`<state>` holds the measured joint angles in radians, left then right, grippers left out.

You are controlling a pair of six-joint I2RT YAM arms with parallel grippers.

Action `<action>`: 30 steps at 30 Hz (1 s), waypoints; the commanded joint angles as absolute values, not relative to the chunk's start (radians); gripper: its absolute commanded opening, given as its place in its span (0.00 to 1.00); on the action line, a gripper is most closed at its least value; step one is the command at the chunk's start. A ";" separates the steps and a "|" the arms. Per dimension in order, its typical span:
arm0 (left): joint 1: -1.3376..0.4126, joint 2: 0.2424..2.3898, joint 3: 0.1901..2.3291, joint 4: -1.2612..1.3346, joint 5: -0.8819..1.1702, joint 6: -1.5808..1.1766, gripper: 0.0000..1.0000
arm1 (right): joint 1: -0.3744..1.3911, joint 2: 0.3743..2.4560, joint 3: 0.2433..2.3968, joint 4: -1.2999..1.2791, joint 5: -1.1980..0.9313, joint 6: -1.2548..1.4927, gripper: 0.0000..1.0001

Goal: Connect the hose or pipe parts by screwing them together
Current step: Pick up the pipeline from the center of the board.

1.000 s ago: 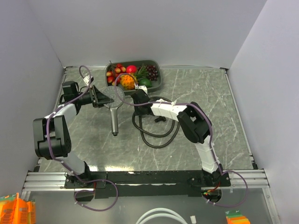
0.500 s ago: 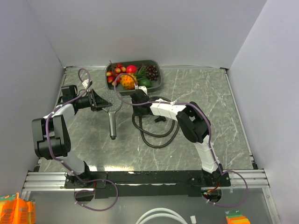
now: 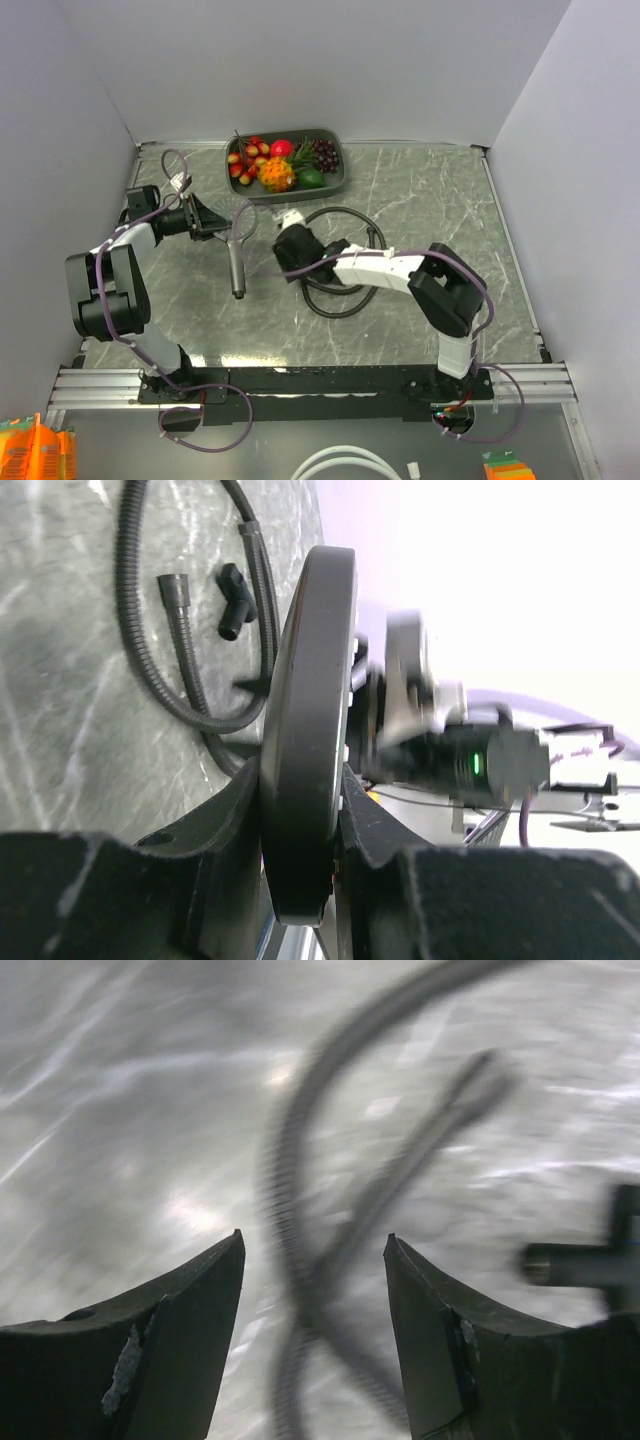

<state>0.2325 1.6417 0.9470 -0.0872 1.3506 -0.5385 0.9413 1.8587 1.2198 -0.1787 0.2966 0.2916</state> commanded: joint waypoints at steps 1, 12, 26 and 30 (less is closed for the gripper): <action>0.265 1.652 0.966 -0.116 1.414 -0.500 0.01 | 0.991 1.850 1.213 -0.120 0.293 0.227 0.65; 0.291 1.641 0.966 -0.123 1.425 -0.503 0.01 | 0.980 1.986 1.336 -0.205 0.270 0.212 0.57; 0.296 1.641 0.962 -0.115 1.425 -0.508 0.01 | 0.953 1.961 1.382 -0.212 0.244 0.241 0.00; 0.298 1.640 0.957 -0.110 1.424 -0.512 0.01 | 0.914 1.797 1.355 -0.178 0.281 0.227 0.00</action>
